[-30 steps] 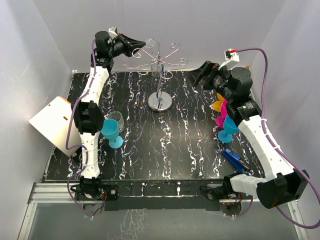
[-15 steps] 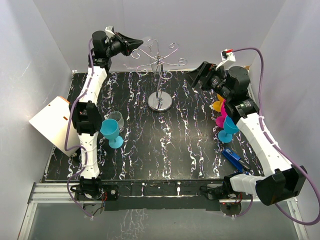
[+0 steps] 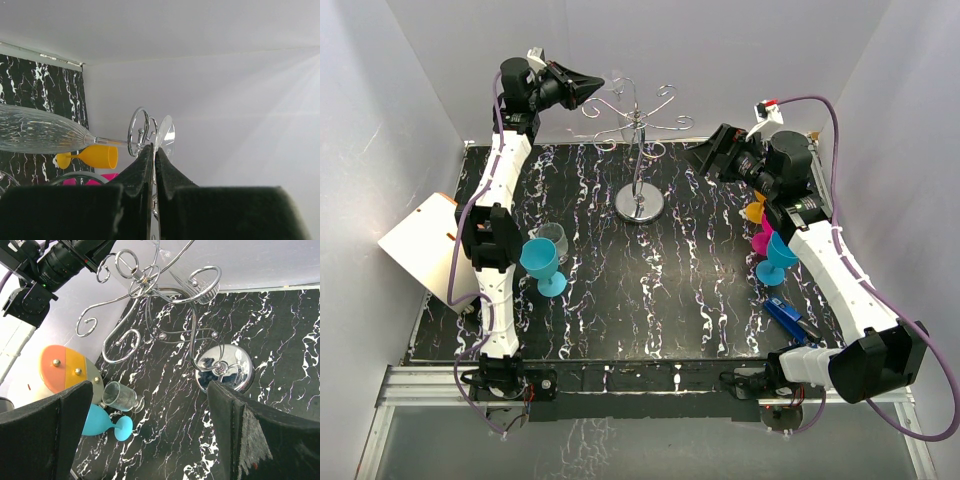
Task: Take the wine glass off the wine glass rack
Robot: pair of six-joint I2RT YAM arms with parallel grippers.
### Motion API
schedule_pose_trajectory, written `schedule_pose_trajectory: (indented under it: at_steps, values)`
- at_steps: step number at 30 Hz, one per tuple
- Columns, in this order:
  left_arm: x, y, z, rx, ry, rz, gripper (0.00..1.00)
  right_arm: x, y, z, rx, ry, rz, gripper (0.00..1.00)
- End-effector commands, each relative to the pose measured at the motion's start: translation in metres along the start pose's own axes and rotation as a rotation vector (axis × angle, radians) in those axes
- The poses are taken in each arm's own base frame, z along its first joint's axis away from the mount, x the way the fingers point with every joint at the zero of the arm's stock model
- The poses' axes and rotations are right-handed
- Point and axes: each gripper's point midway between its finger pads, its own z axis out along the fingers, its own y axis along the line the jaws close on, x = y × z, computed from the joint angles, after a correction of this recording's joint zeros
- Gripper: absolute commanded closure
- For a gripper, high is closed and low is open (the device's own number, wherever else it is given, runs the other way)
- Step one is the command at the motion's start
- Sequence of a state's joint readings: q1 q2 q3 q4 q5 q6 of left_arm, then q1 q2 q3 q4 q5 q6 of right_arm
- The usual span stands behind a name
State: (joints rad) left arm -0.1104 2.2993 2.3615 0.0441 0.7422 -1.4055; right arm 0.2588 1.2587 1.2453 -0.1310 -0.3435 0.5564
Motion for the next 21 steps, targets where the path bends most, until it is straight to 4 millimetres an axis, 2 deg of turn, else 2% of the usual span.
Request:
schedule_pose_trajectory:
  at_steps: [1, 9, 14, 21]
  values:
    - [0.012, -0.074, -0.024, 0.100, -0.008, 0.106, 1.00, -0.027, 0.016, -0.008, -0.035, -0.083, -0.019, 0.02]
    - [0.002, -0.078, -0.016, 0.111, -0.071, 0.136, 1.00, -0.028, 0.017, -0.010, -0.034, -0.086, -0.016, 0.02]
    - [0.001, -0.066, -0.006, 0.092, -0.076, 0.112, 1.00, -0.030, 0.018, -0.011, -0.033, -0.091, -0.017, 0.02]
    - [0.000, -0.065, 0.004, 0.105, -0.085, 0.100, 1.00, -0.029, 0.017, -0.011, -0.028, -0.095, -0.018, 0.02]
